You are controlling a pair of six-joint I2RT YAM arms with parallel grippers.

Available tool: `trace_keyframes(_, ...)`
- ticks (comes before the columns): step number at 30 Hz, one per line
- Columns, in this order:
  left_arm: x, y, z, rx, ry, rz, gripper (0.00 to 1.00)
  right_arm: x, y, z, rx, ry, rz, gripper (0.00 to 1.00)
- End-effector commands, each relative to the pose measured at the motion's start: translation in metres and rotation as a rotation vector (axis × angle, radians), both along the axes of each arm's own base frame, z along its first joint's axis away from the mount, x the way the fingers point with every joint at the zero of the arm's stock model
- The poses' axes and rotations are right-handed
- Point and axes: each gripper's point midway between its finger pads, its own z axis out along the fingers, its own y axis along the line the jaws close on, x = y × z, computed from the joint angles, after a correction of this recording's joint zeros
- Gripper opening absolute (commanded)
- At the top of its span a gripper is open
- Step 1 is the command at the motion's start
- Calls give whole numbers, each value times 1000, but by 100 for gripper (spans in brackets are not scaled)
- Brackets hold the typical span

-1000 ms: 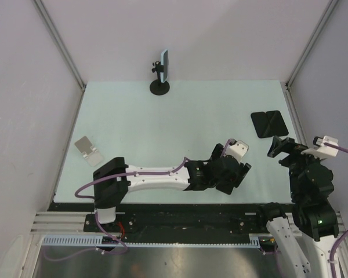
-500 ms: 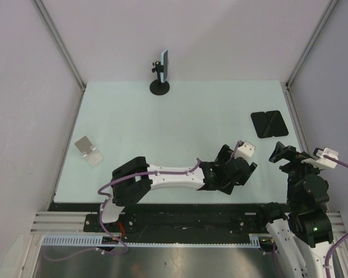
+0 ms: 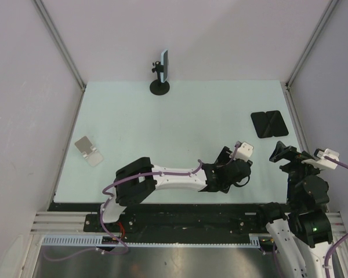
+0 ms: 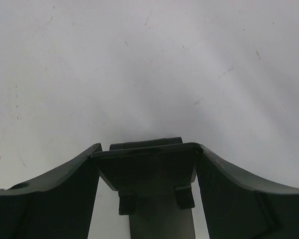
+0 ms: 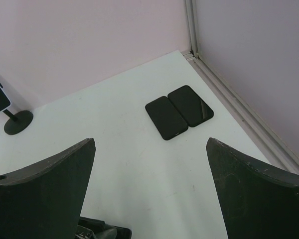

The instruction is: Remove the phone from the phone stand

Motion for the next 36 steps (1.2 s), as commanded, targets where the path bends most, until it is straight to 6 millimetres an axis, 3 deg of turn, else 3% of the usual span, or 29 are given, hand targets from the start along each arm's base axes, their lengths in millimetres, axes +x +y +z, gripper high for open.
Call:
trace_keyframes(1,13,7,44,-95,-59,80,52,0,-1,11,-2,-52,-3,99)
trace_keyframes(3,20,19,48,-91,-71,114,45,0,-1,11,-2,-51,-3,98)
trace_keyframes(5,29,32,64,-111,-93,154,43,0,0,10,-4,-49,0,98)
trace_keyframes(6,41,47,61,-98,-98,188,42,0,0,10,-4,-47,1,98)
trace_keyframes(8,56,71,75,-109,-118,249,41,0,0,11,-4,-49,4,98)
trace_keyframes(9,71,93,66,-88,-115,301,40,1,1,11,-4,-49,7,98)
trace_keyframes(10,79,108,79,-113,-122,332,40,0,1,11,-6,-50,10,98)
trace_keyframes(11,87,122,79,-113,-122,363,39,1,2,11,-8,-48,13,98)
trace_keyframes(12,103,152,69,-87,-118,432,39,1,2,10,-8,-47,17,98)
trace_keyframes(14,118,187,84,-112,-137,506,39,1,3,10,-10,-46,20,98)
trace_keyframes(15,132,220,78,-84,-141,576,38,2,3,10,-10,-45,21,98)
trace_keyframes(17,141,255,90,-100,-156,642,39,2,4,10,-12,-43,27,98)
trace_keyframes(18,152,287,86,-74,-160,708,39,3,5,9,-14,-41,30,98)
trace_keyframes(20,155,321,91,-74,-174,773,39,3,6,10,-14,-44,33,98)
trace_keyframes(21,162,347,92,-64,-180,835,39,3,6,10,-16,-44,34,98)
trace_keyframes(23,166,375,91,-65,-177,892,38,4,7,9,-19,-39,39,98)
trace_keyframes(24,171,400,96,-75,-184,952,38,5,7,9,-19,-40,41,98)
trace_keyframes(26,174,425,96,-75,-188,1009,38,6,8,8,-23,-35,47,98)
trace_keyframes(27,177,449,98,-73,-194,1070,38,6,9,8,-23,-37,50,98)
trace_keyframes(29,179,468,95,-78,-188,1116,38,6,10,8,-25,-34,54,98)
trace_keyframes(30,180,488,95,-92,-187,1167,38,6,10,8,-25,-35,54,97)
trace_keyframes(36,189,538,72,-123,-125,1272,36,8,13,6,-33,-28,71,97)
